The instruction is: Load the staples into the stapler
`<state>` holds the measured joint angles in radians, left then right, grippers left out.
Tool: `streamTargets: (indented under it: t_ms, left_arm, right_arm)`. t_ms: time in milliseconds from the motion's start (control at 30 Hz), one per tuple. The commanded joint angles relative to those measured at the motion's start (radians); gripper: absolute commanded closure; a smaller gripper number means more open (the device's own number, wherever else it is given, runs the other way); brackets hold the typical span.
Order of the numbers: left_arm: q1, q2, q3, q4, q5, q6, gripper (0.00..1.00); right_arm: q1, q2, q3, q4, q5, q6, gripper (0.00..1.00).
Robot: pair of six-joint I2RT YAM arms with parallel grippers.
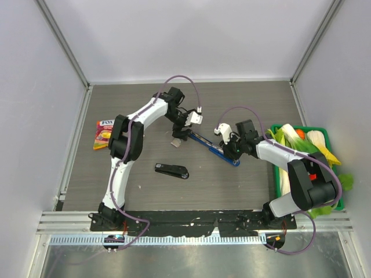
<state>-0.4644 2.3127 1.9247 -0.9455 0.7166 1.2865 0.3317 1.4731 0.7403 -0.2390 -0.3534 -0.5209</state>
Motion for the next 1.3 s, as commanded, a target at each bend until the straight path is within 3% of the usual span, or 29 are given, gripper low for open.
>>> streamTargets:
  t_ms: [0, 300, 500, 667, 967, 1267]
  left_arm:
    - [-0.011, 0.01, 0.002, 0.094, 0.007, -0.056, 0.2]
    - [-0.043, 0.04, 0.011, 0.103, -0.066, -0.068, 0.31]
    - [-0.049, 0.048, 0.008, 0.137, -0.095, -0.121, 0.55]
    - [-0.046, 0.033, 0.002, 0.139, -0.124, -0.125, 0.82]
    - [-0.023, -0.074, -0.007, 0.149, -0.051, -0.194, 0.82]
    - [-0.02, -0.187, 0.045, 0.042, 0.106, -0.231, 0.81]
  right_arm:
    - [-0.003, -0.007, 0.01, 0.07, -0.01, -0.004, 0.99]
    - [-0.005, -0.017, 0.008, 0.079, -0.01, 0.002, 0.99]
    - [-0.013, -0.016, 0.005, 0.083, -0.009, 0.004, 0.99]
    - [-0.016, -0.01, 0.005, 0.093, 0.005, 0.012, 0.99]
    - [-0.017, 0.061, 0.017, 0.101, 0.034, 0.032, 0.99]
    - [-0.019, 0.107, 0.04, 0.107, 0.041, 0.045, 0.99]
